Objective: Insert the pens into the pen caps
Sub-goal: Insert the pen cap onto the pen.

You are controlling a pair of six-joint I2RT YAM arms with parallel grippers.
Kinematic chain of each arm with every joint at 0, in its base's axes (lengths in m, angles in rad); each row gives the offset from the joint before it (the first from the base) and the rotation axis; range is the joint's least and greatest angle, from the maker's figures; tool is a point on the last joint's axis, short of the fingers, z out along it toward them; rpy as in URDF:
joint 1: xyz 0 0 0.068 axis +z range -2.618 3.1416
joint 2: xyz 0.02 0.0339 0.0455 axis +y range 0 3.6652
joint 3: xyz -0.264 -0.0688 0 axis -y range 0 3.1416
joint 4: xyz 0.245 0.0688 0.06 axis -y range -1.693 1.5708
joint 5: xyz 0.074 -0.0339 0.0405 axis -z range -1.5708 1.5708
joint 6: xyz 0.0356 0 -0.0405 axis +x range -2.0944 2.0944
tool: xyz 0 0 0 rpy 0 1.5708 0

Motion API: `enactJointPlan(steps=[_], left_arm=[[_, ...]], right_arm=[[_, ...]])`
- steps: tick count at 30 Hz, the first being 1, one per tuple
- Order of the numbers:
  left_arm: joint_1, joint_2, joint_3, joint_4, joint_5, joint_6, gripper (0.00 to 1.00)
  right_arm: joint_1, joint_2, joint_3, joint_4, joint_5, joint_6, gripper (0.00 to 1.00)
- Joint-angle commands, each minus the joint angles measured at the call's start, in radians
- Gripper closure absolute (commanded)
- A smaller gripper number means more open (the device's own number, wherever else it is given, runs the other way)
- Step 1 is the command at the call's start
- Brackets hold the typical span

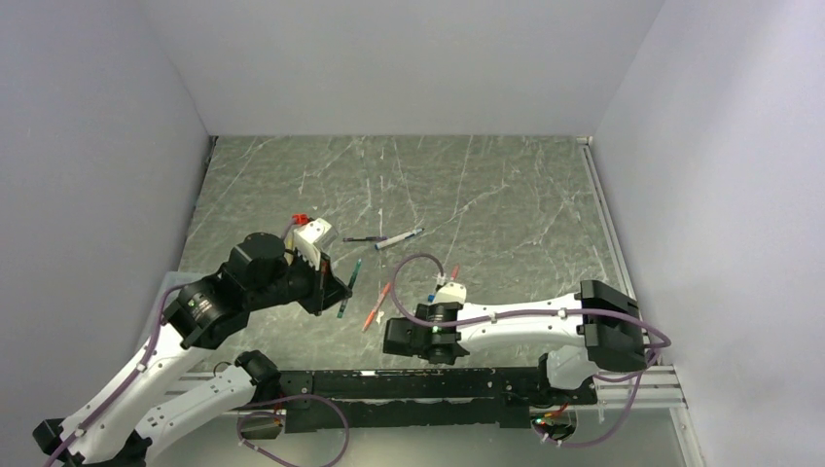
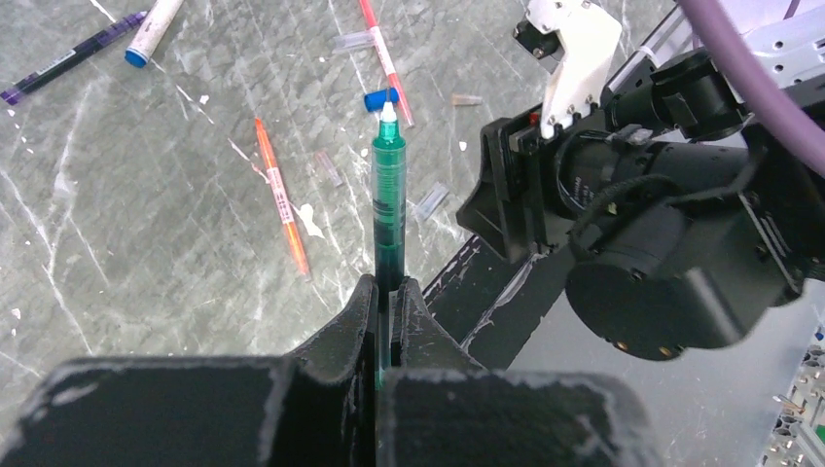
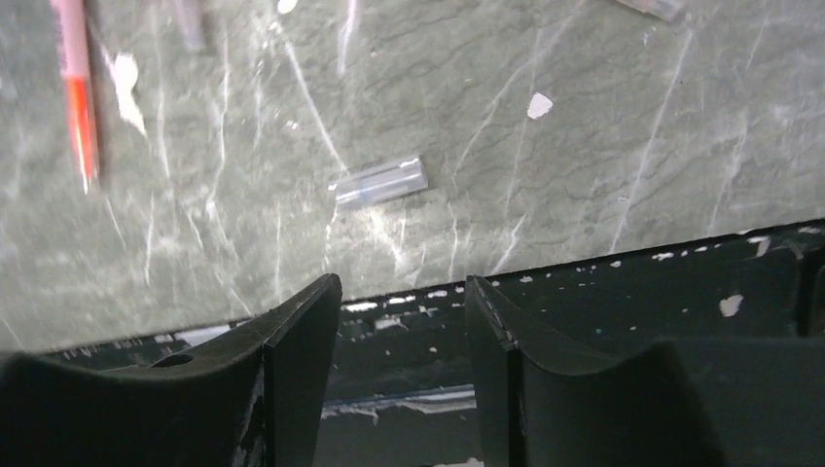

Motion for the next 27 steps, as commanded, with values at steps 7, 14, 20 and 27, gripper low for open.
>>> enactJointPlan(steps=[7,14,20,27], left_arm=[[0.004,-0.02,-0.01,0.05,0.044,0.013,1.0],[0.004,-0.021,-0.012,0.052,0.055,0.015,1.0],[0.004,-0.019,-0.012,0.054,0.062,0.016,1.0],[0.005,-0.016,-0.012,0.054,0.064,0.016,1.0]], right_arm=[[-0.073,0.043,-0.059,0.091,-0.065,0.32,0.52],[-0.126,0.095,-0.053,0.116,-0.095,0.344,0.56],[-0.162,0.12,-0.062,0.165,-0.114,0.324,0.58],[-0.181,0.12,-0.09,0.154,-0.112,0.327,0.61]])
